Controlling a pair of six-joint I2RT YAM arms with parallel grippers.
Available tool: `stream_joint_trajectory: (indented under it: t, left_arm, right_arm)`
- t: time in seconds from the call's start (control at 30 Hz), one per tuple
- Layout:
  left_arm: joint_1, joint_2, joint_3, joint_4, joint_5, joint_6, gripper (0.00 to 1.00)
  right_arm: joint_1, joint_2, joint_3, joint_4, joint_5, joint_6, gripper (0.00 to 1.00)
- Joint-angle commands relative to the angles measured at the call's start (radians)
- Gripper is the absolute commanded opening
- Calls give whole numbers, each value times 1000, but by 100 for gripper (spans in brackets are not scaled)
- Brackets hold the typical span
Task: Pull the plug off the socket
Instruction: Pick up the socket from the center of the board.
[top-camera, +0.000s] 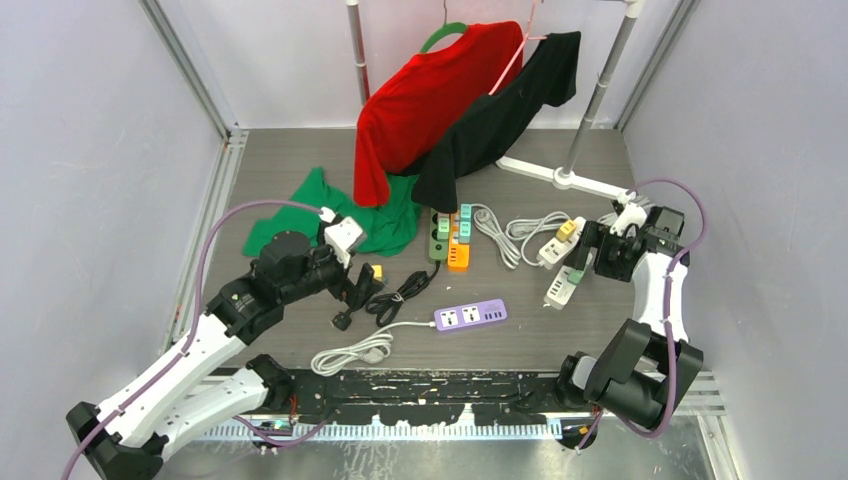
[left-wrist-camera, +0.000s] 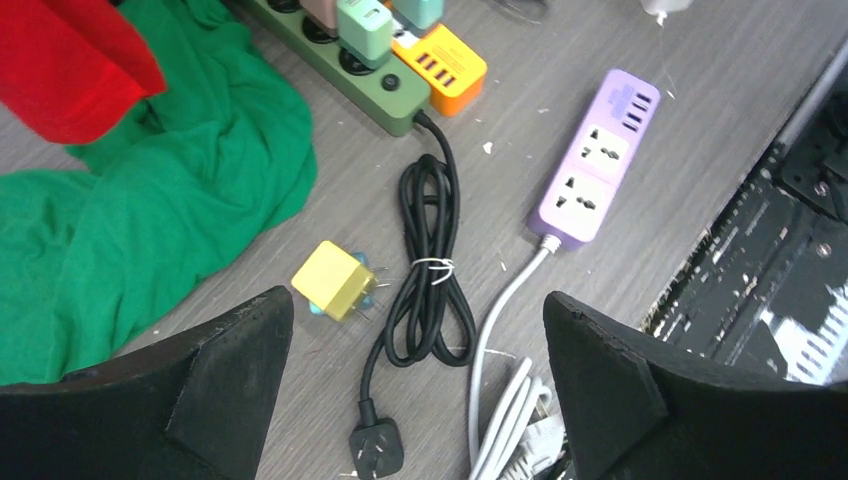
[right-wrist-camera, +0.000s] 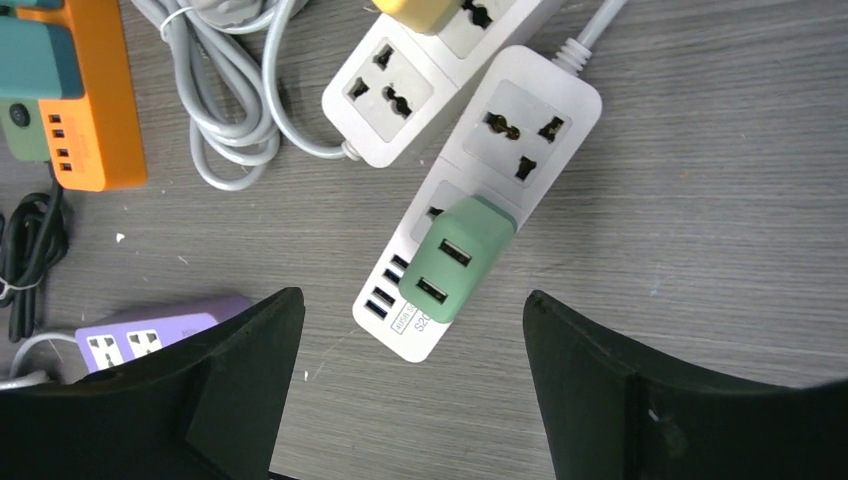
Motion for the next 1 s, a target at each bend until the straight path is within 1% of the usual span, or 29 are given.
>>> stream_joint_trajectory:
  t: [0.0,0.07,0.2,0.3,0.33,0.37,0.43,0.47,0.5,0.53,0.6,0.63,0.67,0.73,0.8,0.83,0.9,0.97]
  left_arm:
    - [18,-1,-34,79,202,46,92]
    - [20,4,-51,100,256,47,91]
    - [20,35,-53,114,309,26,92]
    - [20,90,-42,150,365,-41,91]
    - [21,116,-41,183,405,-86,90]
    - [20,146,-50,249,456,-146,89]
    - [3,214,-86,439,514,-302,87]
    - [-18,247,-100,531,508,-365,85]
    - [-50,285,-103,588,484,-390,84]
    - [-93,323,-89,602,442,-381,85]
    - [-184,392,-32,519,336,-296,85]
    - [-232,427,12,451,248,-210,85]
    - [-278,470,56,370,167,-139,85]
    - [-382,582,164,187,-41,14,85]
    - [-466,711,293,2,-189,96,87]
    - [-474,770,355,-70,-215,100,86]
    - [-476,871,457,-148,-199,96,84]
    - [-476,912,483,-137,-147,100,83]
  right_arm:
    - [5,-41,12,15,-90,-74,85]
    - [6,-51,18,-8,-121,-101,86]
    - [6,-83,26,-43,-162,-133,86]
    - [6,-111,33,-66,-188,-152,86]
    - [6,-123,35,-74,-195,-158,86]
    - [6,-134,36,-82,-202,-165,86]
    - [5,-155,37,-100,-210,-180,87]
    - [6,-161,38,-108,-213,-184,87]
    - [6,-169,38,-116,-220,-188,87]
    - [6,-175,40,-123,-227,-193,88]
    - [6,-183,45,-138,-246,-196,88]
    - [6,-186,48,-145,-257,-199,88]
    - [7,-188,51,-152,-265,-201,88]
    - [11,-194,56,-163,-275,-204,88]
    - [18,-201,57,-167,-277,-208,89]
    - [21,-205,58,-168,-277,-208,89]
    - [25,-208,60,-170,-275,-211,89]
    - [29,-210,60,-172,-272,-213,89]
